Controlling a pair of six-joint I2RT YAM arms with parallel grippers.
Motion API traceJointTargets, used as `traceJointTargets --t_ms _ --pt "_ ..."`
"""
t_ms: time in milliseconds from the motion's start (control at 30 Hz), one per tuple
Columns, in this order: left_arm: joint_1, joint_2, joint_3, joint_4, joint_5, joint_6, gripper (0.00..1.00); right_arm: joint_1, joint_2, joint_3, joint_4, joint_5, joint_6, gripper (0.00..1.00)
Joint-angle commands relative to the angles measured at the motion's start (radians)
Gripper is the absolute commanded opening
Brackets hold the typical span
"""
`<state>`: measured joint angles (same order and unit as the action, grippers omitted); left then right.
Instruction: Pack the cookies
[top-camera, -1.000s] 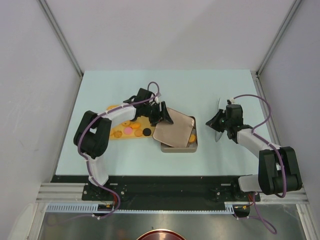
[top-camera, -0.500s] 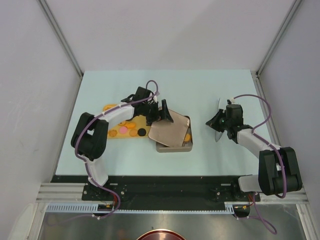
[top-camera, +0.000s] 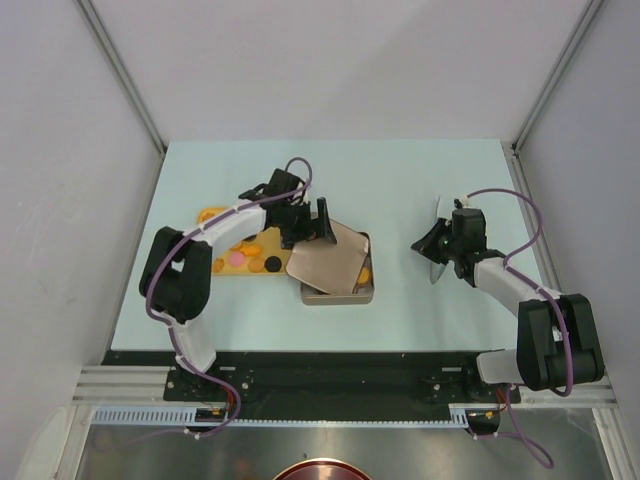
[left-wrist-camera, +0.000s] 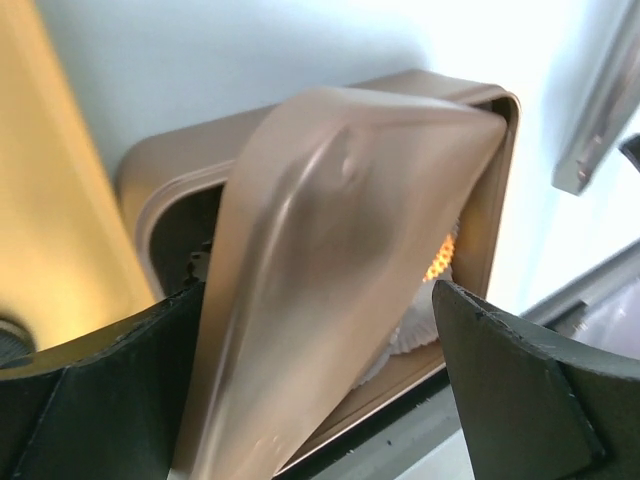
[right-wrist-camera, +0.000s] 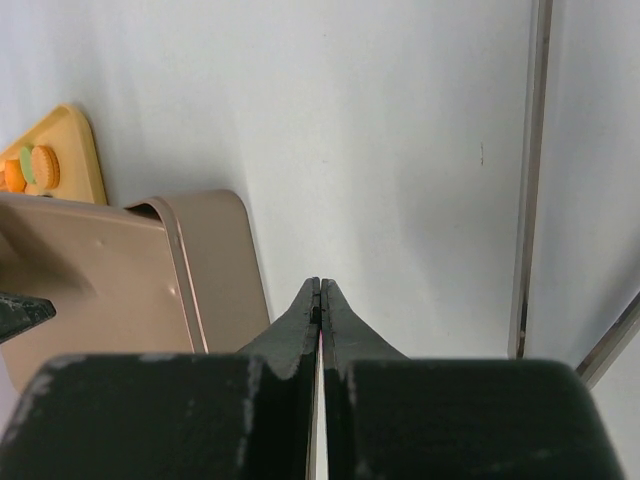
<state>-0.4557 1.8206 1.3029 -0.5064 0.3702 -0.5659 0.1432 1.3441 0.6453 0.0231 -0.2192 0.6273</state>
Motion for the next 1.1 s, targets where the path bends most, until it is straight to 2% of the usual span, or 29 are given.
traceJointTargets --t_ms 0,333,800,1067 --pt "0.026 -0.061 0.045 -0.110 -0.175 0.057 1.00 0.004 -0.014 0.001 0.046 -0.009 -0.009 0.01" --pt "0.026 -0.073 0.047 -0.121 -0.203 0.069 1.00 0.009 -0.011 0.001 0.046 -0.008 -0.011 0.02" --pt "0.029 -0.098 0.052 -0.167 -0.428 0.061 1.00 0.016 -0.016 0.001 0.043 -0.008 -0.017 0.01" --pt "0.038 -0.115 0.025 -0.146 -0.432 0.060 0.88 0.016 -0.013 0.001 0.046 -0.011 -0.017 0.01"
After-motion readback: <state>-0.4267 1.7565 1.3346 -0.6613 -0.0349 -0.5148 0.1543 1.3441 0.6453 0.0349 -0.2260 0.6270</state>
